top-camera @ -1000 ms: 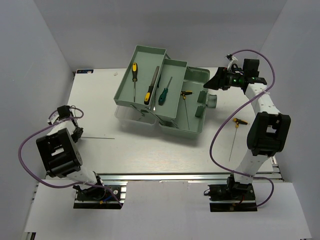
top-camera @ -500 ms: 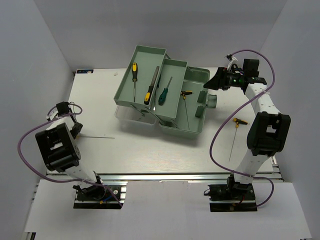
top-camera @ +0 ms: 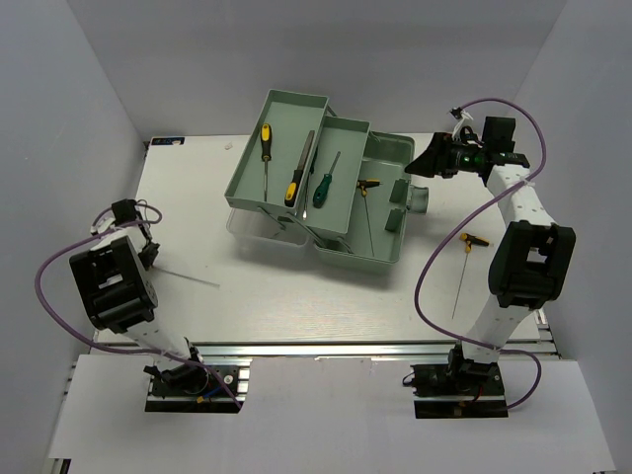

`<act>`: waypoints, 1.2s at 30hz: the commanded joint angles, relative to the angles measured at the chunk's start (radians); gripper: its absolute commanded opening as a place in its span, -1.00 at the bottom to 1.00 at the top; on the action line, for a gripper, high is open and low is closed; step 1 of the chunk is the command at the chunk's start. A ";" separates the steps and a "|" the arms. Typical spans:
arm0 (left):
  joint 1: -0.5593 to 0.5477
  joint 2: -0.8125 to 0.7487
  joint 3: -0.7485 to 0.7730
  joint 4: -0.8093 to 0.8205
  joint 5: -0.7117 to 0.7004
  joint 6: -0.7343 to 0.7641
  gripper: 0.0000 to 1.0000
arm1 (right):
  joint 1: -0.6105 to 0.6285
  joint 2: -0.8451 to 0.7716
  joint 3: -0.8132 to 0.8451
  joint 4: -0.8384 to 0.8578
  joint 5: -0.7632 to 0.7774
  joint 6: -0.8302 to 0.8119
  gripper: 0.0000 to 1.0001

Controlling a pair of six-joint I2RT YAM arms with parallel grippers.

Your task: Sort the tools into containers

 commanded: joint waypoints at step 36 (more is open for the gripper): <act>-0.284 -0.660 0.283 0.041 0.828 -0.024 -1.00 | -0.079 -0.103 -0.062 -0.238 -0.060 -0.375 -0.91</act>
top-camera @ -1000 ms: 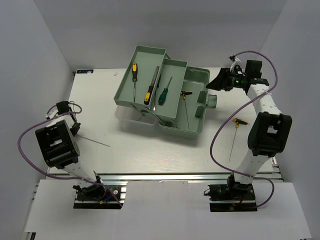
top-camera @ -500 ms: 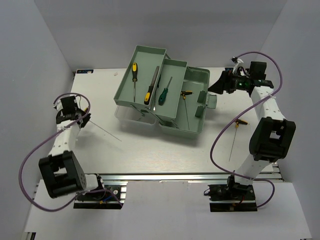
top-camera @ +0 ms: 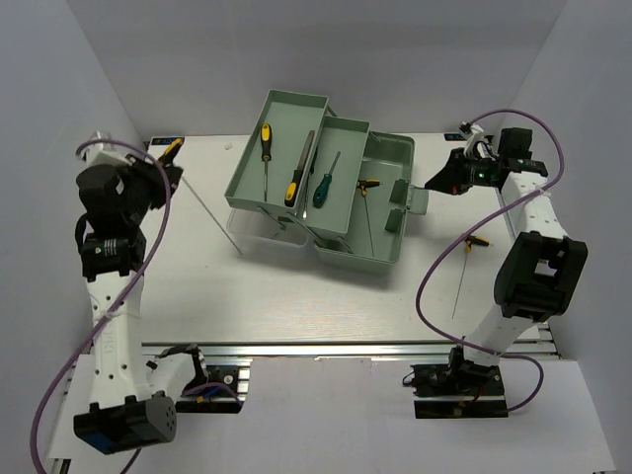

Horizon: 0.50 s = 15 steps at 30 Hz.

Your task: Sort the tools into containers

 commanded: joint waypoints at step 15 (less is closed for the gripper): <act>-0.783 0.975 0.938 0.120 0.234 0.182 -1.00 | -0.064 -0.243 -0.289 0.210 0.406 0.122 0.79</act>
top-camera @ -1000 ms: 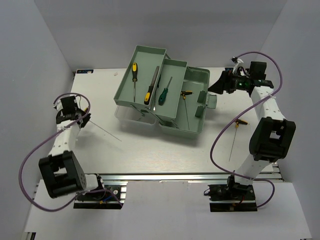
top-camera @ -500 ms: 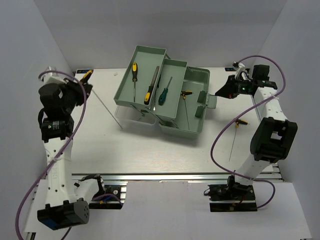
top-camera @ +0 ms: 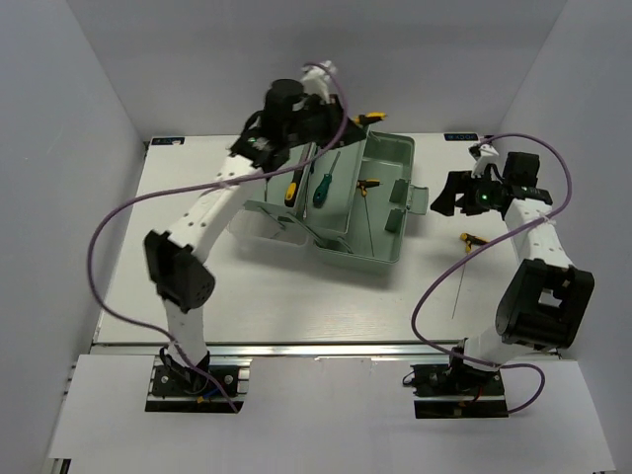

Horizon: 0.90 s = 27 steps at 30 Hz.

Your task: Sort the tools into containers

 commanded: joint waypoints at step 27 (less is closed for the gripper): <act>-0.163 0.269 0.246 0.128 -0.270 0.082 0.25 | -0.137 -0.053 -0.100 -0.138 0.336 0.054 0.27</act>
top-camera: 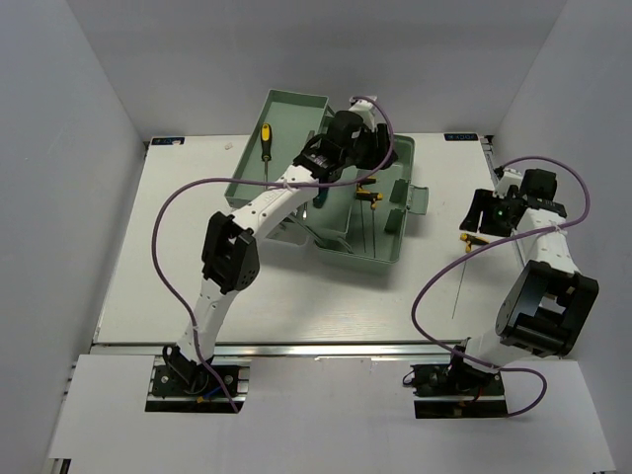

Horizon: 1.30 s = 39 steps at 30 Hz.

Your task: Sort the tools into containers

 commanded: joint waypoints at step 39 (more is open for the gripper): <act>0.056 -1.711 -1.442 -0.457 -0.765 -0.489 0.62 | 0.111 0.418 0.064 0.186 0.382 0.082 -0.79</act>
